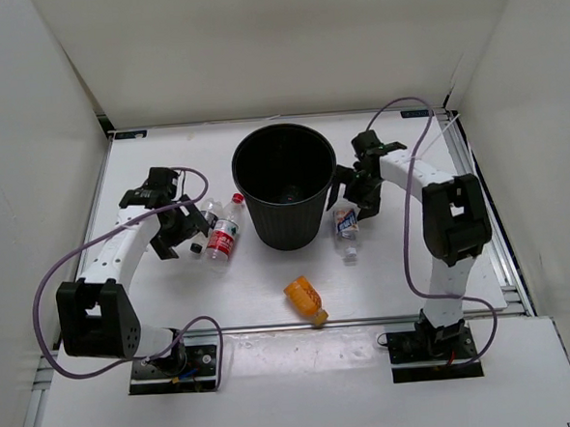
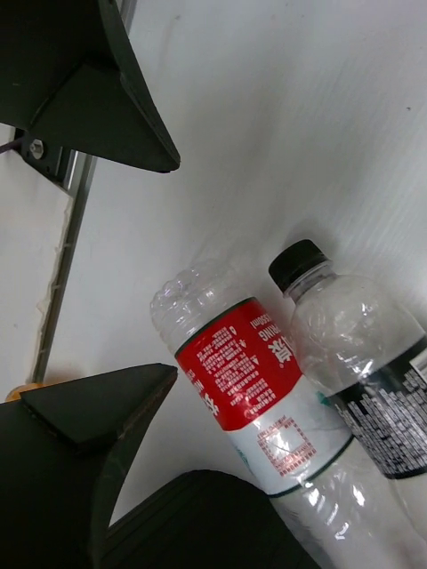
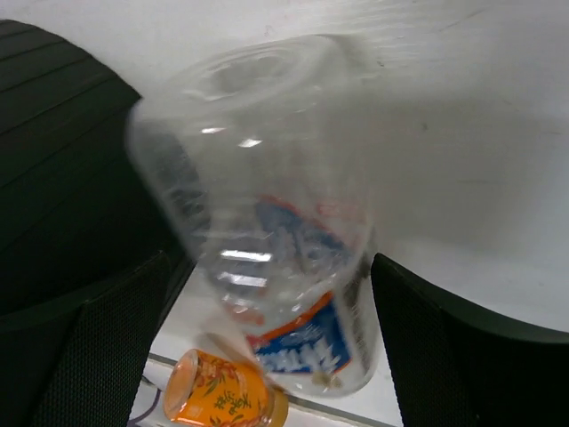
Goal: Put the plastic bottles in the bin
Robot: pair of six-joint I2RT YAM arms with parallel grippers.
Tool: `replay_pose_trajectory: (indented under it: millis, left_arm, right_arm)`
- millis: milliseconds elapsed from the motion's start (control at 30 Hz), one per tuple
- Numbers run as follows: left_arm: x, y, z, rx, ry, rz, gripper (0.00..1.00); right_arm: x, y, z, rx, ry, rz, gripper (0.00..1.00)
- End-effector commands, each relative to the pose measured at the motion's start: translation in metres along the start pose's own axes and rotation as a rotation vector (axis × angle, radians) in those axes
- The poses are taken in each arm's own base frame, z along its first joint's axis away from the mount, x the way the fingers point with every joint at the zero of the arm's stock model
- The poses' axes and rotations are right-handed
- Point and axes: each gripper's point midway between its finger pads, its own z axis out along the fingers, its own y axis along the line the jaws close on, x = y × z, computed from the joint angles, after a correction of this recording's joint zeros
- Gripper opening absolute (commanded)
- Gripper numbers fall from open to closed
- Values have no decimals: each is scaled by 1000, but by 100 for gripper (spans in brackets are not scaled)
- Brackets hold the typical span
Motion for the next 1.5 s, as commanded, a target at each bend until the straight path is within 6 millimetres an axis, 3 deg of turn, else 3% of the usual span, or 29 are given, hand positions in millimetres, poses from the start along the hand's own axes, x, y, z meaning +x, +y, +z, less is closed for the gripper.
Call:
replay_pose_trajectory:
  millis: [0,100,133,200,300,333,367,400,467,500,567,600,700,733,800,833,867,900,967,1000,1033,1067,1100,1133,1200,1233,1267,1367,1467]
  left_arm:
    - [-3,-8,-14,36,-1,15,100]
    - [-3,-8,-14,36,-1,24,100]
    - [-6,-10,-16,42,-10,23,100]
    - [-8,-11,-16,48,-17,23,100]
    - [-17,-19,-22,71,-46,7,100]
    - [-18,-18,-21,64,-51,-7,100]
    - [-26,-20,-27,75,-87,-11,100]
    - [-28,-23,-29,88,-102,-24,100]
    - [-38,-24,-31,102,-160,-46,100]
    - [-38,-22,-33,111,-184,-58,100]
    - [-45,-25,-37,132,-230,-65,100]
    - [-44,-22,-34,117,-229,-65,100]
    - [-44,-22,-26,118,-230,-65,100]
    - [-44,-25,-27,121,-240,-56,100]
    - [-42,-31,-22,127,-244,-38,100]
    - [-45,-34,-21,138,-257,-40,100]
    - [-44,-39,-21,150,-264,-20,100]
    - [-45,-44,-19,155,-273,-10,100]
    - [-46,-46,-13,153,-264,23,100]
    - [-45,-45,-10,145,-259,43,100]
    - [-44,-48,-7,152,-239,57,100]
    - [-48,-54,-8,170,-246,78,100]
    - [-46,-55,-6,174,-232,81,100]
    - [-47,-59,-4,179,-222,95,100]
    - [-48,-65,-4,193,-224,131,100]
    - [-50,-66,-3,190,-224,144,100]
    - [-52,-67,-3,195,-234,156,100]
    - [-59,-71,4,187,-241,228,100]
    - [-63,-71,20,154,-234,294,100]
  right_arm:
    - [0,0,13,18,25,-36,96]
    - [5,-17,26,76,66,-11,87]
    - [10,-23,28,103,87,-4,74]
    - [7,-39,24,164,83,42,63]
    - [3,-44,-5,193,24,84,57]
    - [-8,-43,-30,190,-49,106,50]
    - [-6,-41,-48,187,-61,134,47]
    - [-14,-30,-80,141,-137,146,45]
    - [-25,-13,-120,82,-229,189,42]
    - [-38,7,-165,26,-327,181,42]
    - [-49,23,-211,-3,-428,179,39]
    - [-66,52,-264,-96,-570,145,39]
    - [-80,98,-324,-221,-741,1,40]
    - [-77,124,-353,-299,-813,-60,40]
    - [-77,151,-358,-342,-855,-148,46]
    - [-74,173,-354,-355,-883,-227,48]
    - [-73,185,-346,-351,-882,-267,51]
    - [-59,204,-336,-362,-862,-324,52]
    - [-47,217,-314,-342,-822,-403,59]
    - [-30,228,-280,-362,-720,-466,82]
    - [-23,232,-270,-389,-676,-498,94]
    - [-18,230,-247,-366,-592,-507,100]
    - [-14,229,-249,-358,-559,-498,100]
    - [-10,224,-275,-349,-581,-492,100]
    - [-10,212,-294,-314,-637,-485,100]
    - [-17,215,-309,-337,-712,-475,100]
    - [-7,198,-310,-318,-720,-467,100]
    - [4,192,-318,-364,-745,-476,100]
    - [22,187,-303,-340,-634,-510,100]
